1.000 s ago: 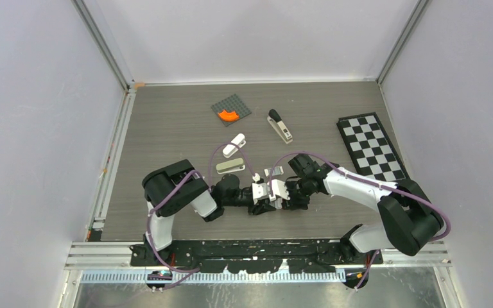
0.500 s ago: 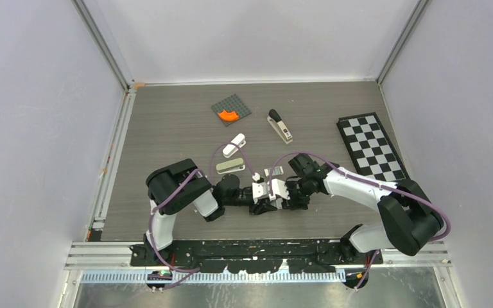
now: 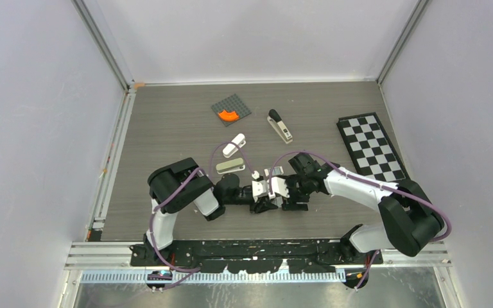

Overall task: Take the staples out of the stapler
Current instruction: Close the staple box at the center of the board.

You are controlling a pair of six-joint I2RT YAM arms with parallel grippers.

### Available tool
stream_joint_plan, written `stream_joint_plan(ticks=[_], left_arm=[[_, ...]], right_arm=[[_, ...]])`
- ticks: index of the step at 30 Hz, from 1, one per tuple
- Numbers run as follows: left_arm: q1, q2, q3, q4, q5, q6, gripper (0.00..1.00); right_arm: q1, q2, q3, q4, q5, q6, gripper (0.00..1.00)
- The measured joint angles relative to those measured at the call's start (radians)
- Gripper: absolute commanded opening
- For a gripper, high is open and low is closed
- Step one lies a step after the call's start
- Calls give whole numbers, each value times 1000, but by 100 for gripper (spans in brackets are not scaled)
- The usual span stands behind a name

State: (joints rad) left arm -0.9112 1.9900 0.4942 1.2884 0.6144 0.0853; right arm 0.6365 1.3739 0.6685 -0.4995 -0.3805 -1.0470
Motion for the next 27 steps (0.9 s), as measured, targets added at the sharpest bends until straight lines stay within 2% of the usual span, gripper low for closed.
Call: stream_joint_plan(ticks=[17,23,27], left_arm=[[-12,7,36,-37,-25,-4,31],[-16,7,38,-40,-25,8,31],[-30,7,39,-42,-22,20,31]], right_arm=[[-74,0,1,-45,-36,-58,73],[-100,0,1,-54,-48,-69,80],[-107,0,1,-53,-51,-68,80]])
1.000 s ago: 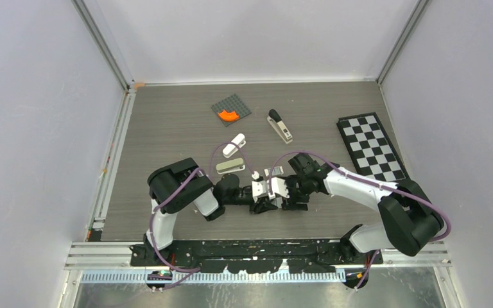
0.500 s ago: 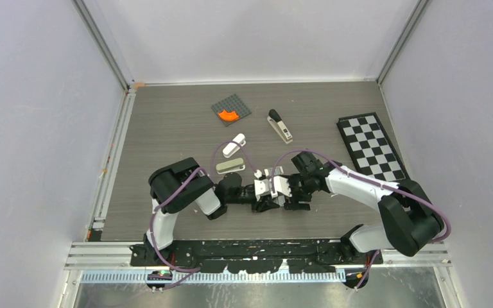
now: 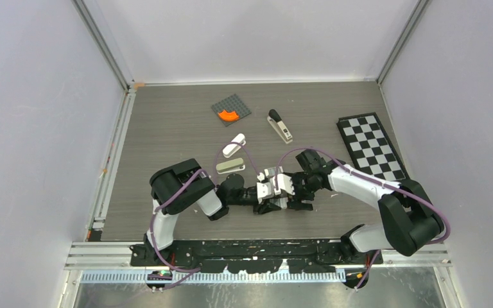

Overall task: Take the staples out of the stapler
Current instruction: Close the staple box at the center of the board.

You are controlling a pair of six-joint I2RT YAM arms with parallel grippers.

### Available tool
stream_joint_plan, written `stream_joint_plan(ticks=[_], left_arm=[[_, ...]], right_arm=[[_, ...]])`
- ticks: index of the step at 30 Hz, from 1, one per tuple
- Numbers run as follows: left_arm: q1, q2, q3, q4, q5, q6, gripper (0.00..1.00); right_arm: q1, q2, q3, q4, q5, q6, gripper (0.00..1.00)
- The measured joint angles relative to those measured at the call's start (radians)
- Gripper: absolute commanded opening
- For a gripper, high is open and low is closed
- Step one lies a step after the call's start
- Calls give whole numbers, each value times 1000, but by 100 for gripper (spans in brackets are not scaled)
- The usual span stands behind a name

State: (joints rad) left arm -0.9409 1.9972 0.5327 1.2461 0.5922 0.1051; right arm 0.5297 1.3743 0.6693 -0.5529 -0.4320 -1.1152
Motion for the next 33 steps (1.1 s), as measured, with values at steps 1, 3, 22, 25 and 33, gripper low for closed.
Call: stream_joint_plan(ticks=[1,3,22,25,33], left_arm=[[-1,0,0,0,0,2,31],[-2,0,0,0,0,4,31],[-2,0,0,0,0,7,30],[-2,0,0,0,0,7,31],[-2,5,0,8,5,6,30]], right_arm=[[-2,0,0,0,0,0,80],[-5,0,0,0,0,-1,80],[-47,0,0,-97,-40,-87,58],[-47,0,0,-95,-39,-82,54],[-26,0,0,-79,-24,-52,51]])
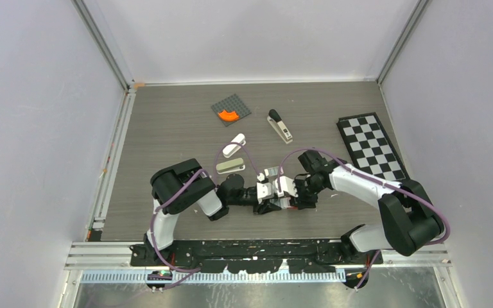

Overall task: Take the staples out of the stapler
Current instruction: Close the staple box at the center of the board.

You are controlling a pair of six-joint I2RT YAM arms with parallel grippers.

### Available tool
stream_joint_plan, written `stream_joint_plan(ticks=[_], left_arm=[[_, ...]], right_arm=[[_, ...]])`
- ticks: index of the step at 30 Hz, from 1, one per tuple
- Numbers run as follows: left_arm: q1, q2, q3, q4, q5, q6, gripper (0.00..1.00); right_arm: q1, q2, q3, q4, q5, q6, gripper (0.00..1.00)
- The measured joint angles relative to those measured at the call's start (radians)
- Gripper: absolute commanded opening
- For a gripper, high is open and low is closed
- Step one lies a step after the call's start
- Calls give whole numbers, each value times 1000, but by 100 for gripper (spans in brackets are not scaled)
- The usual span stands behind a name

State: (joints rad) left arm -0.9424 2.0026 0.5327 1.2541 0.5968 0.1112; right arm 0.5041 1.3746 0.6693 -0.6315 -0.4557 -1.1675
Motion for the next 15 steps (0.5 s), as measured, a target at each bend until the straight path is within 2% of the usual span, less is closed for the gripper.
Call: stream_joint_plan(ticks=[15], left_arm=[[0,22,4,38,10,-15,30]], right_arm=[[34,0,0,23,13,20,48]])
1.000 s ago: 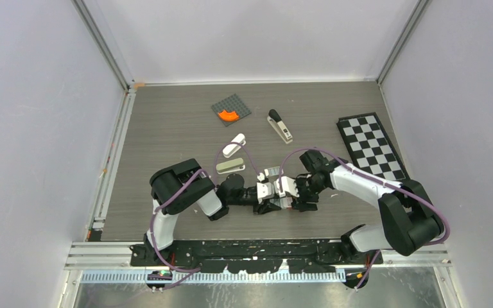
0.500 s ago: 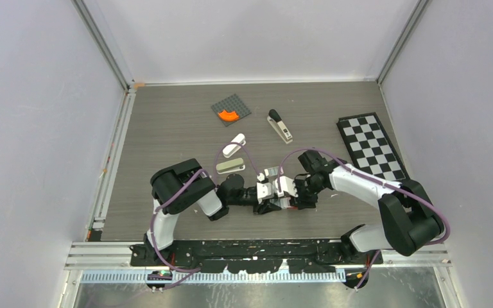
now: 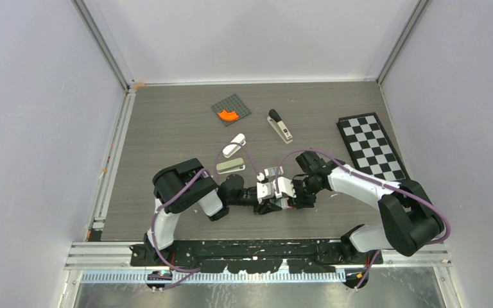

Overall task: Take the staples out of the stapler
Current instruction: Close the staple box at the center of the board.

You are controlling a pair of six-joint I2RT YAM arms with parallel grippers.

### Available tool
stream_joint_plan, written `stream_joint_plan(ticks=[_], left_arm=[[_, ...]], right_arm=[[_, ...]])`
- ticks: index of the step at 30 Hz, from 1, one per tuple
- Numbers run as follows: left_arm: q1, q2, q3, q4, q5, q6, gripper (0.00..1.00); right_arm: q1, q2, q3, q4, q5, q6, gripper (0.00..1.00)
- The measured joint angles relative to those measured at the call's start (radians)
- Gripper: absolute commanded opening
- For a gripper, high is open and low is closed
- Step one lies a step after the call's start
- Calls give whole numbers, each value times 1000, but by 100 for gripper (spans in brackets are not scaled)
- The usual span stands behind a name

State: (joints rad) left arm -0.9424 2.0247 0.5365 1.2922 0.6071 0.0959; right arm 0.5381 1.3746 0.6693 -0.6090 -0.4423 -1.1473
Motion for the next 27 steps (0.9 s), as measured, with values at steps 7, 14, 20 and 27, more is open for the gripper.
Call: stream_joint_plan(ticks=[7,14,20,27], left_arm=[[-3,8,6,10,-9,-18,33],[-8,10,6,21,-35,-65,62],[-18,-50,-21,-11,-71,-117,81],[-19,-283,-96,-50,-160,-196,88]], right_arm=[[10,2,2,9,4,14,62],[-21,4,8,5,-2,53,84],[-119,-50,72,-139,-70,3,85],[-163,-103,132,-269,-122,-52,84]])
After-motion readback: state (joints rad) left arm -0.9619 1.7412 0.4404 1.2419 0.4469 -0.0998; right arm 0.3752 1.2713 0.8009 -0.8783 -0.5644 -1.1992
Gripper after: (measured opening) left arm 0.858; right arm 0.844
